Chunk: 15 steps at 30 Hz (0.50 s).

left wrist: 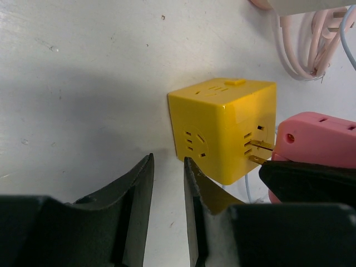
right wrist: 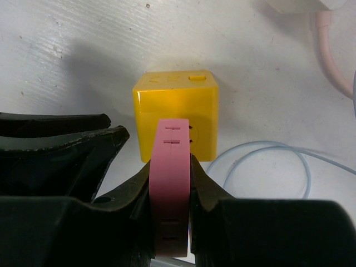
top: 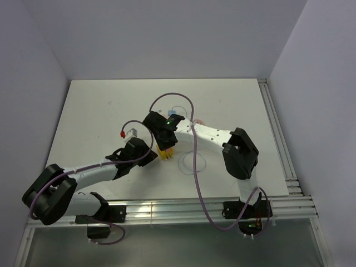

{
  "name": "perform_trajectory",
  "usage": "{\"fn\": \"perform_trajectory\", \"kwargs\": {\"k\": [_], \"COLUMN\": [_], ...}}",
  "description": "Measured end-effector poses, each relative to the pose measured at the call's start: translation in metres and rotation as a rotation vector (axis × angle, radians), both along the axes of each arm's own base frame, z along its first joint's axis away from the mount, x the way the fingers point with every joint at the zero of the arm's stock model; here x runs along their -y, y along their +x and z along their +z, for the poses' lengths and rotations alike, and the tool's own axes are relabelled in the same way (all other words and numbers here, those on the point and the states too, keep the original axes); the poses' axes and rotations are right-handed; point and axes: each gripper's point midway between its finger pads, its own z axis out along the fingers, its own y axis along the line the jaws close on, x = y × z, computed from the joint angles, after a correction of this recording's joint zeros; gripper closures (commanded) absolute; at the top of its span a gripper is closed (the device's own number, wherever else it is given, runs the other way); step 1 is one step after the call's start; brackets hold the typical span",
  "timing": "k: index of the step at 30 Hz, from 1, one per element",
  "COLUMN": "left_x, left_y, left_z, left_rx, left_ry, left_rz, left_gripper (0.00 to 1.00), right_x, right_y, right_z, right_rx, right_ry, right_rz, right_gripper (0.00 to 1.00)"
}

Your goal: Insert the plug

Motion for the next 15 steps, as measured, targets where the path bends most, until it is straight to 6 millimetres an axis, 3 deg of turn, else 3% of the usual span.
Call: {"fn": "perform_trajectory", "kwargs": {"k": [15], "left_x": [0.0009], "left_y": [0.0011], "left_z": [0.0012], "left_rx": [0.006], "left_ry": [-0.005], "left_rz": [0.000], "left_gripper": [0.66], "right_x": [-0.0078], "right_y": [0.0039], "right_z": [-0.0047], "right_rx": [-0.009], "right_ry": [-0.006], "right_rz": [0.003], "right_gripper": [1.00]}}
